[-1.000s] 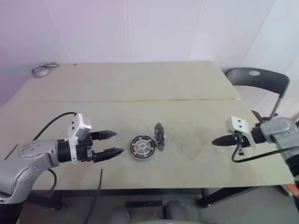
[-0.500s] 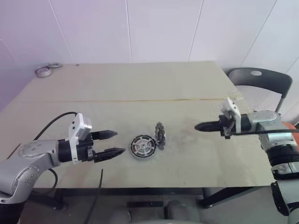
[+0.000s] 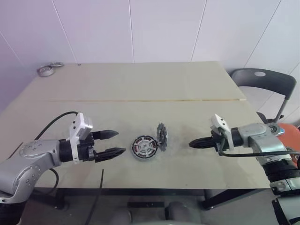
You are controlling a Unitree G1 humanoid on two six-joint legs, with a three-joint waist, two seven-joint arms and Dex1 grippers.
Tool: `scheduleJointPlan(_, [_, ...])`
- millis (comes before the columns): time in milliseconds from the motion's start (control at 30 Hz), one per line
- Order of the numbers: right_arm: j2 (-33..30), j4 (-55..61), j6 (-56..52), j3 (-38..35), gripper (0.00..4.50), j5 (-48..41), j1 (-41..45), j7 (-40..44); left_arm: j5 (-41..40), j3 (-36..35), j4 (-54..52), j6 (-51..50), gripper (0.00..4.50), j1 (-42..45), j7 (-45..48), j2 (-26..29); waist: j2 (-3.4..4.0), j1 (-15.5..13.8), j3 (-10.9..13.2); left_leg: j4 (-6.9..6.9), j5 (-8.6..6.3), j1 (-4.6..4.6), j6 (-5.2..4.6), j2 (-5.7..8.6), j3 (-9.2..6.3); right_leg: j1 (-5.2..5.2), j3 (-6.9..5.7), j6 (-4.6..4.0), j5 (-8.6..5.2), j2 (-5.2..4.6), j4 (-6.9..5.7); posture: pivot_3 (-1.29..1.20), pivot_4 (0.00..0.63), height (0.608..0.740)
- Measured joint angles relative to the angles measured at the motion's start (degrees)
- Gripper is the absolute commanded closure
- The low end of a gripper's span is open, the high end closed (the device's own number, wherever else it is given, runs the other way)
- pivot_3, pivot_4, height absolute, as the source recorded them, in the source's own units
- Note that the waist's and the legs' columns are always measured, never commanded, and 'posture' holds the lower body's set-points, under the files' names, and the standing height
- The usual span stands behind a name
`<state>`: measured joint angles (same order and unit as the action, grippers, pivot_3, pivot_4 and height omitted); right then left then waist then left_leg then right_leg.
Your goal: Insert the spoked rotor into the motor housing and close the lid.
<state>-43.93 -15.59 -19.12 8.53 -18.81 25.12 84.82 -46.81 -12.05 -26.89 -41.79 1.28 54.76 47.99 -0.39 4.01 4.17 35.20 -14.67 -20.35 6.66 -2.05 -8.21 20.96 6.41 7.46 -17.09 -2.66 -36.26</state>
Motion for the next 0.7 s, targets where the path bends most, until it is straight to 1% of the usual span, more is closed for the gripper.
scheduleJointPlan(133, [1.1, 0.8, -0.9, 0.3, 4.49, 0.0, 0.3, 0.0, 0.0, 0.0, 0.0, 0.0, 0.43, 0.0, 0.0, 0.0, 0.0, -0.1, 0.0, -0.02, 0.0, -0.01, 0.0, 0.0, 0.0, 0.01, 0.0, 0.0, 0.0, 0.0, 0.0, 0.0, 0.0, 0.74])
scheduleJointPlan(233, [3.2, 0.8, -1.5, 0.5, 4.49, 0.0, 1.2, -0.6, 0.0, 0.0, 0.0, 0.0, 0.43, 0.0, -0.1, -0.2, 0.0, 0.0, 0.0, 0.0, 0.0, 0.0, 0.0, 0.0, 0.0, 0.0, 0.0, 0.0, 0.0, 0.0, 0.0, 0.0, 0.0, 0.74])
scheduleJointPlan(433, [4.5, 1.3, -3.2, 0.5, 4.49, -0.1, 3.6, -1.5, 0.0, 0.0, 0.0, 0.0, 0.43, -0.1, -0.2, -0.5, 0.0, 0.0, 0.0, -0.02, 0.0, 0.0, 0.0, 0.0, 0.0, 0.01, 0.0, 0.0, 0.0, 0.0, 0.0, 0.0, 0.0, 0.74])
scheduleJointPlan(533, [5.5, 4.4, -6.3, 0.5, 4.49, -1.0, 5.0, -2.5, 0.0, 0.0, 0.0, 0.0, 0.43, -0.1, -0.2, -0.5, 0.0, 0.0, 0.0, -0.03, 0.0, -0.01, 0.0, 0.0, 0.0, 0.04, 0.0, 0.02, 0.01, 0.0, -0.01, 0.0, 0.0, 0.74])
scheduleJointPlan(700, [5.5, 8.0, -9.6, 0.6, 4.49, -2.4, 5.3, -2.4, 0.0, 0.0, 0.0, 0.0, 0.43, -0.1, -0.3, -0.7, -0.01, -0.1, 0.0, -0.02, 0.0, -0.03, 0.0, 0.0, 0.0, 0.03, 0.0, 0.0, 0.0, -0.01, 0.0, 0.0, 0.0, 0.74])
